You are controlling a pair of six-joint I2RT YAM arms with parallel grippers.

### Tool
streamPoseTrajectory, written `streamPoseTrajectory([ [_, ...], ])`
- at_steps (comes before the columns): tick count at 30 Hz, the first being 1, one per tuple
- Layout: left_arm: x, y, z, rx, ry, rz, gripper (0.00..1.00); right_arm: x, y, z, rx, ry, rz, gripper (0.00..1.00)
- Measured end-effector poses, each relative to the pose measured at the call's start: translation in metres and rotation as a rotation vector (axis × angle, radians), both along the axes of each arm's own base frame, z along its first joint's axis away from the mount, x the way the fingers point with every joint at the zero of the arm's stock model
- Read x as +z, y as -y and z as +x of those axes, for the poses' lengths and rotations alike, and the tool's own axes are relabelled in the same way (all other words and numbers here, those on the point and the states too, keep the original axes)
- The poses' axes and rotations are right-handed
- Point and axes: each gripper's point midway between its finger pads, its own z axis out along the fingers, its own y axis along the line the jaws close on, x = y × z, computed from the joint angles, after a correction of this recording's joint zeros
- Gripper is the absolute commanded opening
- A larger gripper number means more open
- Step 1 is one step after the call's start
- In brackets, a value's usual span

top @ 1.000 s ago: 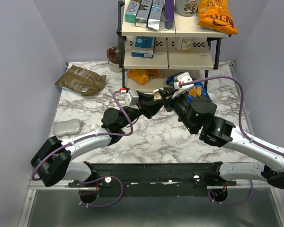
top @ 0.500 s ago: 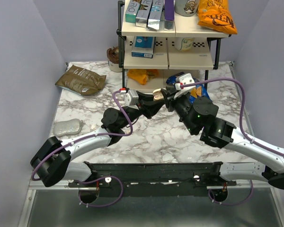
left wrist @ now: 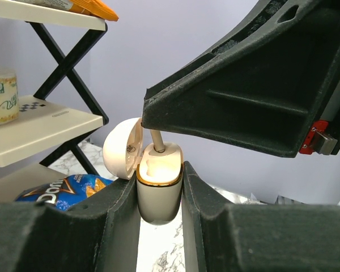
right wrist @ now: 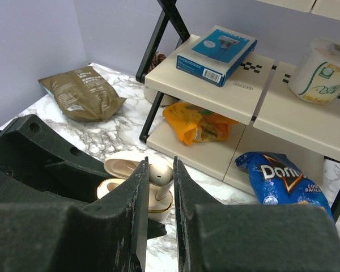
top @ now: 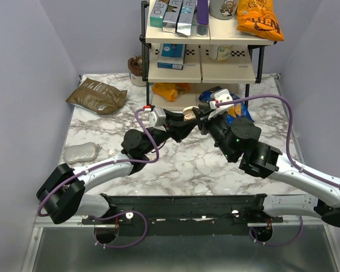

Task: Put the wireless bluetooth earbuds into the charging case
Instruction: Place the earbud in the charging case.

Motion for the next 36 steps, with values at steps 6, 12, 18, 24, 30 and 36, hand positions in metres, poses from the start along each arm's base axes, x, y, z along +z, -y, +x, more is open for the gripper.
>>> streamPoseTrajectory([
  [6, 0.0004, 0.0, -0.0001, 0.0, 0.001, -0.001, 0.0, 0.0004, -0.0005, -0.0014, 0.01, -0.001, 0.002, 0.03],
  [12, 0.0002, 0.0, 0.0001, 0.0, 0.0, 0.0, 0.0, -0.0004, -0.0015, -0.0022, 0.018, -0.003, -0.001, 0.12],
  [18, -0.0008, 0.0002, 0.0003, 0.001, -0.002, 0.003, 0.0, -0.0021, -0.0023, -0.0028, 0.025, -0.007, -0.009, 0.2],
  [24, -0.0004, 0.0002, 0.0001, 0.0, -0.001, 0.002, 0.0, -0.0006, -0.0025, -0.0035, 0.03, -0.009, -0.013, 0.28],
  [30, 0.0004, 0.0, -0.0001, 0.0, 0.001, -0.001, 0.0, -0.0001, -0.0041, -0.0039, 0.036, -0.013, -0.011, 0.33],
  [36, 0.0043, -0.0004, -0.0001, 0.002, 0.008, -0.009, 0.0, -0.001, -0.0062, -0.0048, 0.047, -0.022, -0.022, 0.37],
])
